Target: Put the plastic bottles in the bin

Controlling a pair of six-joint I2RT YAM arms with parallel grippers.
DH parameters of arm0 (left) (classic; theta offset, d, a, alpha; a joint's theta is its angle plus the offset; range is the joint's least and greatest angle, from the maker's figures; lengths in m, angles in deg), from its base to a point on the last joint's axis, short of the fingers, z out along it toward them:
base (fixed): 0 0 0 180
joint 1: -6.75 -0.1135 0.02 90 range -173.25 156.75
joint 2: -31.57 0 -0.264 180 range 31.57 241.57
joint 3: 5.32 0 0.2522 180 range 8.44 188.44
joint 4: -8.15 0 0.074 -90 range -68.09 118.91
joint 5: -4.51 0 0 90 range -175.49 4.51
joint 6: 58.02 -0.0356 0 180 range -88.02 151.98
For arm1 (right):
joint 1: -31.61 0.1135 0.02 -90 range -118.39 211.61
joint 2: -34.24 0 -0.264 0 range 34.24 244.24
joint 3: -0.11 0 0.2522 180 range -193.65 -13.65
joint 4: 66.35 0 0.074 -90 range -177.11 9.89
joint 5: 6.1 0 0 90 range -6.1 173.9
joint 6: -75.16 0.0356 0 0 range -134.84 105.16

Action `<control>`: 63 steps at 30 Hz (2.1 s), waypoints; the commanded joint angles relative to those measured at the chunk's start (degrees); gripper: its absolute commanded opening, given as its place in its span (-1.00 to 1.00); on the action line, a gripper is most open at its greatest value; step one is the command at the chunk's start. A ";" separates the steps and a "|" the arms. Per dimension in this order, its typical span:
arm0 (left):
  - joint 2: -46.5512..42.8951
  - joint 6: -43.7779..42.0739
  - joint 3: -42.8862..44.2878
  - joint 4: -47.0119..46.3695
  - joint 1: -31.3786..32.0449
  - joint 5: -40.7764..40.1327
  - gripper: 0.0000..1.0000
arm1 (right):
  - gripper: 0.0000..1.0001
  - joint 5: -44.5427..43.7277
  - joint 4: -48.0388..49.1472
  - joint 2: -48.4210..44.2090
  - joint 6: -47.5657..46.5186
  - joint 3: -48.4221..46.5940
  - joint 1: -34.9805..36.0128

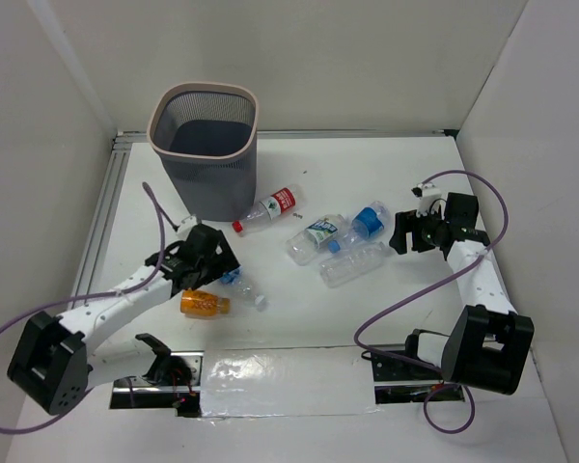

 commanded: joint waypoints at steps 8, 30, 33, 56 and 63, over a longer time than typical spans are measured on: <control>9.62 5.40 0.54 -8.58 4.23 -7.32 0.34 | 0.70 2.66 0.92 -0.84 -2.03 -1.59 -0.11; 16.90 6.72 -0.61 -10.77 8.44 -3.72 0.74 | 0.72 5.39 -0.13 -0.30 -4.23 -2.64 1.47; 16.91 6.72 0.62 -10.77 8.98 -4.25 0.37 | 0.72 4.86 -0.13 -0.92 -4.23 -2.64 1.47; 3.28 -34.49 37.25 -15.86 18.68 4.64 -0.85 | -0.26 19.45 -7.60 1.45 -26.38 -1.59 2.62; 17.60 -34.60 58.62 -20.00 0.05 -0.56 -0.96 | -0.02 18.83 -7.60 -0.74 -26.99 -1.07 4.90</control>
